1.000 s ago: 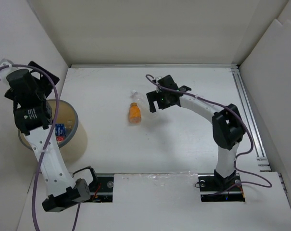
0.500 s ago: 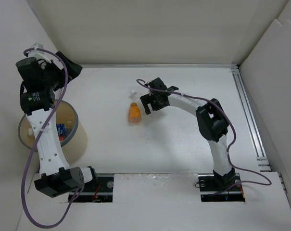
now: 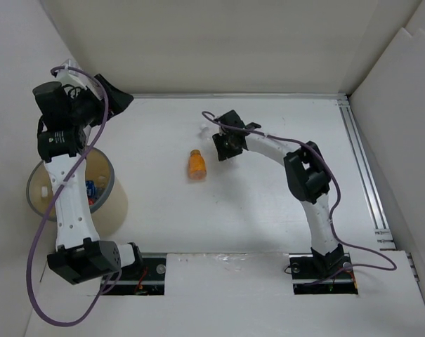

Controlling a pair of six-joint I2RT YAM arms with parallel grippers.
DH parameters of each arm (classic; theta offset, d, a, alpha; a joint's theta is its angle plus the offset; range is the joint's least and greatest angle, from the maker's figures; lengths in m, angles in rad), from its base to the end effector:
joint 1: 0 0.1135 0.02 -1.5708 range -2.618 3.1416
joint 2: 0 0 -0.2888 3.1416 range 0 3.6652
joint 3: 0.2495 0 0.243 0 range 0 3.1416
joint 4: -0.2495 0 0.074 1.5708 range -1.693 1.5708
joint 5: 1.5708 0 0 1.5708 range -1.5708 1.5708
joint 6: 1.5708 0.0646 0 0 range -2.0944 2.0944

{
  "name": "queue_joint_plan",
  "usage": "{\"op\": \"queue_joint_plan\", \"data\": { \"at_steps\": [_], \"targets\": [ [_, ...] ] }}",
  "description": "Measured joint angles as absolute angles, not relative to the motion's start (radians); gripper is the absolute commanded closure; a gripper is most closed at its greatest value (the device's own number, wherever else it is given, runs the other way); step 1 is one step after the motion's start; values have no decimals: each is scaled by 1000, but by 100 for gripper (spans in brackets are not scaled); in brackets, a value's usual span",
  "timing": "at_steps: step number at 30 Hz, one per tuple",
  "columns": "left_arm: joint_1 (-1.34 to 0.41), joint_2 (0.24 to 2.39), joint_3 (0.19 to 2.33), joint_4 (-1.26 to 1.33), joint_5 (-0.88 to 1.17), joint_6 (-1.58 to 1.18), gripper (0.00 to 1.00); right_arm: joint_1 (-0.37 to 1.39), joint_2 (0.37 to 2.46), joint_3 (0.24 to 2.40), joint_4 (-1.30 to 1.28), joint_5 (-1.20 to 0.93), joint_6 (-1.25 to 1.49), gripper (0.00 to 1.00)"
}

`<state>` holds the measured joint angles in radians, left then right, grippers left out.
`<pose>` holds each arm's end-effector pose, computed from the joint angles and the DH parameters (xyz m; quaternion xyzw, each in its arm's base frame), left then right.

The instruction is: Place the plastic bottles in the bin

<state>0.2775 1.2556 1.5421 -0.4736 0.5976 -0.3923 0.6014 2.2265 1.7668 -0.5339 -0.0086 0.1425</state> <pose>0.2644 0.0375 0.4885 -0.0645 0.7568 -0.2613 0.5957 0.4197 0.2887 0.1756 -0.2192 0.9332 0.1073 0.2637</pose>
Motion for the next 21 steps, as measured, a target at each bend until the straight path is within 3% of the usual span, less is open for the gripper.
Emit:
{"op": "queue_joint_plan", "data": {
  "at_steps": [2,5,15,21],
  "targets": [
    [245,1280,1546,-451,602,-393,0,578,2208,1747,-534,-15,170,96],
    [151,1345,1572,-433,606,-389,0,522,2132,1680,-532,-54,218,100],
    [-134,1543,1653,-311,656,-395,0,466,1675,1560,-330,-318,337,100],
    [-222,1581,1645,-208,713,-429,0,537,1600,1560,-204,-483,394,100]
  ]
}}
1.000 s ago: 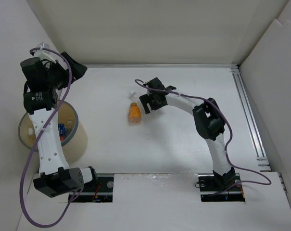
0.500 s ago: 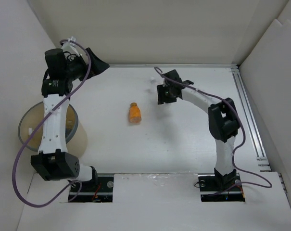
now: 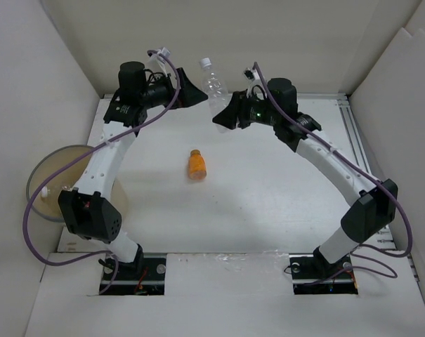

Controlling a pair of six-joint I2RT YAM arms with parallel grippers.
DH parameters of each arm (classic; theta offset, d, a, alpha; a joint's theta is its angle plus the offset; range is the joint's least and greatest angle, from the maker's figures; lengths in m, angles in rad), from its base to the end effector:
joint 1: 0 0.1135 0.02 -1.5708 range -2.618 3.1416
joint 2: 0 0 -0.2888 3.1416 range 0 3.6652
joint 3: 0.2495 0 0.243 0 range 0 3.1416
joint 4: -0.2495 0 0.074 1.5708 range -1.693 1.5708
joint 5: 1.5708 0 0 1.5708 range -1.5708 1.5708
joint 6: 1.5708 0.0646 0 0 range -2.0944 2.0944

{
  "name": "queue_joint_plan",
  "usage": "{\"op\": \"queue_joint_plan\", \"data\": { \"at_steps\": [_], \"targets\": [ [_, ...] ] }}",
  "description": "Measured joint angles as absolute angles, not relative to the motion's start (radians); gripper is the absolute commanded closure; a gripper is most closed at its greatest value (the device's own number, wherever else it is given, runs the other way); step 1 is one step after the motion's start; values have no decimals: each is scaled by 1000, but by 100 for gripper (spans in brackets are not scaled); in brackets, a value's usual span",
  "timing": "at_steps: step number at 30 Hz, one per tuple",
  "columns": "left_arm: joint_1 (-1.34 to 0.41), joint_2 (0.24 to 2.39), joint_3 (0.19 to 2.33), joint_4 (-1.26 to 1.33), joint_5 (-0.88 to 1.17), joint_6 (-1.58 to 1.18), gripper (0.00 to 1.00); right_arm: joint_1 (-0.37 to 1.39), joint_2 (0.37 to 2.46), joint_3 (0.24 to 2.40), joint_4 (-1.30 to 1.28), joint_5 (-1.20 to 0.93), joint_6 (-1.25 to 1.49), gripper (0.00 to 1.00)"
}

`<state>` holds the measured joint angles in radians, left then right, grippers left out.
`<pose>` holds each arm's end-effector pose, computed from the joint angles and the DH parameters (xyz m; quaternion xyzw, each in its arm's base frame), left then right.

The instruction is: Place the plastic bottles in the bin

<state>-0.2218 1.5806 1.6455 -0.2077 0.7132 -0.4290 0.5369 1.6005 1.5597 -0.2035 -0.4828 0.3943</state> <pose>0.3570 -0.1238 0.4599 0.1541 0.7280 -0.4462 0.4971 0.3229 0.2271 0.4208 -0.2013 0.7527 0.4367 0.4496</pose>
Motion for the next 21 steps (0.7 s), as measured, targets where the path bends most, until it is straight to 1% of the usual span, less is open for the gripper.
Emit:
{"op": "queue_joint_plan", "data": {
  "at_steps": [10,16,20,21],
  "targets": [
    [-198,1560,1518,115,859,-616,0,523,1613,1560,-118,-575,482,100],
    [-227,1520,1478,292,915,-708,0,557,1631,1561,-77,-665,524,100],
    [-223,1507,1459,333,916,-735,0,585,1649,1563,-38,-695,547,100],
    [-222,1507,1459,333,916,-735,2,593,1652,1564,-36,-701,551,100]
  ]
}}
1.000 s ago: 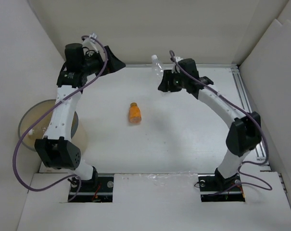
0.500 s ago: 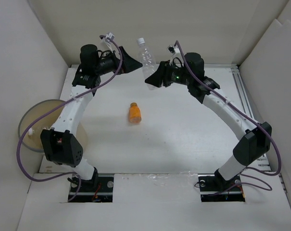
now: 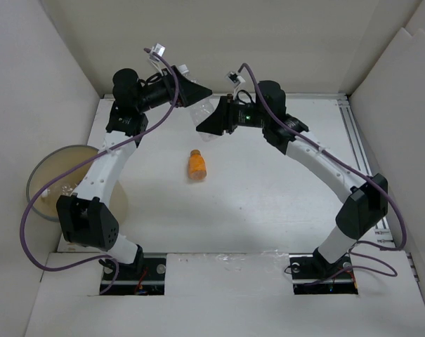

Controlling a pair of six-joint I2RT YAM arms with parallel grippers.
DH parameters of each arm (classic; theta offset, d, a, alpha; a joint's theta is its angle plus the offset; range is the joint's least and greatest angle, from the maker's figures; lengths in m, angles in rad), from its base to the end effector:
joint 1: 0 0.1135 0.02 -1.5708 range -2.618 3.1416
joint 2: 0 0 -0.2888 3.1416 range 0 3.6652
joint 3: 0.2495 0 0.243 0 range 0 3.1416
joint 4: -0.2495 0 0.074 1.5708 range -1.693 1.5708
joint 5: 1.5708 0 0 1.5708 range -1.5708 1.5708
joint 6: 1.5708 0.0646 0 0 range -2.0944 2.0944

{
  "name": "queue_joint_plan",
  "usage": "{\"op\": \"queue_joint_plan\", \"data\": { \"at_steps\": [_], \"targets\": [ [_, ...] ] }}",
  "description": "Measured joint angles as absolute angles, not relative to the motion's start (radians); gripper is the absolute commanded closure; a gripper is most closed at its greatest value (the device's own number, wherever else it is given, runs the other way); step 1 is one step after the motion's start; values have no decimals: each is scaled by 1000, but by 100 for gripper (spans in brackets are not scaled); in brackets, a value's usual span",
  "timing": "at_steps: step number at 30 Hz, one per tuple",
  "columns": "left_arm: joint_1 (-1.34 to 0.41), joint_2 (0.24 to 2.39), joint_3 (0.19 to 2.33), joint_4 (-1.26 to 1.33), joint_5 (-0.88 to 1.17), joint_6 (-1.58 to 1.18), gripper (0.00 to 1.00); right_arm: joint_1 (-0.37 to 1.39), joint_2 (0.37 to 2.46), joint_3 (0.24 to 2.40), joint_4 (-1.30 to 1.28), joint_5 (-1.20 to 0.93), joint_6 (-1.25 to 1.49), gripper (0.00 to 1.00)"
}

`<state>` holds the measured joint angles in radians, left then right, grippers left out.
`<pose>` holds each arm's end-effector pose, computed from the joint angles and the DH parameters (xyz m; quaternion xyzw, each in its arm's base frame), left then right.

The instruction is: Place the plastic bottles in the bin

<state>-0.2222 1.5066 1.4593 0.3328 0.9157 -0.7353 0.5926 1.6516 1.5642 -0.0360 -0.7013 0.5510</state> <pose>0.3284 -0.1267 0.4824 0.2059 0.6098 -0.5659 0.5153 0.3131 0.2611 0.4254 -0.2420 0.6989 0.5530 0.3837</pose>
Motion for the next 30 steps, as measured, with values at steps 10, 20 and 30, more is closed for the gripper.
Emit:
{"op": "queue_joint_plan", "data": {
  "at_steps": [10,20,30],
  "targets": [
    [-221,1510,1540,169,854,-696,100,612,1656,1563,-5,-696,563,0],
    [171,1576,2189,-502,357,-548,100,469,1624,1420,-97,-469,447,0],
    [548,1225,1831,-718,-9,-562,100,481,1710,1394,-173,-400,371,0]
  ]
}}
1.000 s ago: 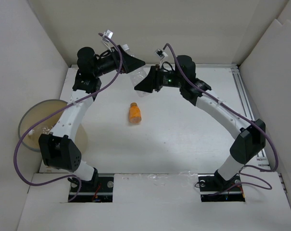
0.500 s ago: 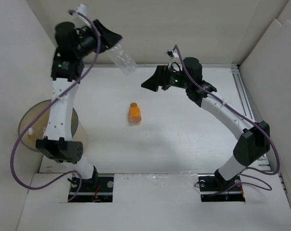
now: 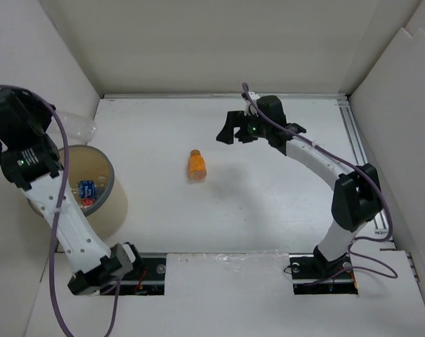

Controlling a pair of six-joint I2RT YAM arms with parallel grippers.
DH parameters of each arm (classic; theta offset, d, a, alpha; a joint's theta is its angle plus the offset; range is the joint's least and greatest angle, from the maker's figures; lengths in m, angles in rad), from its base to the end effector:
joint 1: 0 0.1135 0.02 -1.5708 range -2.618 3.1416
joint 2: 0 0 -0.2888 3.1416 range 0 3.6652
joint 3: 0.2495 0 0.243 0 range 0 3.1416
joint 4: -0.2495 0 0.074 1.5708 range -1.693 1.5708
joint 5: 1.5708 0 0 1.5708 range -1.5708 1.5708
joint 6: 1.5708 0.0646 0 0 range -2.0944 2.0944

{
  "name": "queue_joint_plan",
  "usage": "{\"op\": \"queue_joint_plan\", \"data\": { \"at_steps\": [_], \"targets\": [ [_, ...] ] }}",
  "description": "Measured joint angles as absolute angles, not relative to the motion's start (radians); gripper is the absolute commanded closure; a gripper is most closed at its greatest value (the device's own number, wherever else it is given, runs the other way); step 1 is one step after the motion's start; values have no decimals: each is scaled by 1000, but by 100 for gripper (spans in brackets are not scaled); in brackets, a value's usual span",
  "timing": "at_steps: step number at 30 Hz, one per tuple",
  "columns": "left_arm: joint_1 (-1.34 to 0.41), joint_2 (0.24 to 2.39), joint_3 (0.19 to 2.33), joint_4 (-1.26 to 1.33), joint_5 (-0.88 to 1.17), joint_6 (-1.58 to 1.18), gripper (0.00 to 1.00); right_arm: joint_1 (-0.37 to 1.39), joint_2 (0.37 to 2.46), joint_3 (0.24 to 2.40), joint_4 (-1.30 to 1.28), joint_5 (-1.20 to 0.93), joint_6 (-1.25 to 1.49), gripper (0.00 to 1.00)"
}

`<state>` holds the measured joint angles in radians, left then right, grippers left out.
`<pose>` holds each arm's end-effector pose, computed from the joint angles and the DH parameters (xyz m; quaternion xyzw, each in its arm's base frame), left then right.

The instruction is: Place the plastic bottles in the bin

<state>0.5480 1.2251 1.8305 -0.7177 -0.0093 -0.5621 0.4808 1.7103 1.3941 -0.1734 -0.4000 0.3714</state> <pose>0.1869 0.1148 0.5530 -0.3956 0.6321 -0.0012 0.6663 0.3611 0.2167 0.3205 -0.1480 0.8335 0.3636 0.3889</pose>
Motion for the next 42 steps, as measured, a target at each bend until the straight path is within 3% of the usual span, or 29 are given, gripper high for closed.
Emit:
{"op": "queue_joint_plan", "data": {
  "at_steps": [7,9,10,11,13,23,30,36,42],
  "targets": [
    [545,987,1560,-747,-289,-583,99,517,1803,1426,-239,-351,342,0],
    [545,964,1514,-749,-340,-585,82,524,1813,1426,-255,-347,339,0],
    [545,956,1499,-749,-354,-585,67,527,1815,1426,-262,-347,336,0],
    [545,952,1488,-749,-363,-584,49,530,1815,1426,-264,-347,336,0],
    [545,950,1472,-744,-371,-580,0,537,1816,1436,-276,-338,335,0],
    [535,971,1506,-746,-291,-551,0,677,1932,1586,-364,-154,351,0],
    [511,1118,1754,-706,91,-459,0,748,2057,1636,-419,-71,390,0],
    [510,1256,1771,-662,397,-434,0,739,2112,1636,-404,-72,412,0],
    [493,1318,1755,-647,529,-426,0,739,2175,1655,-362,-96,416,3]
  ]
}}
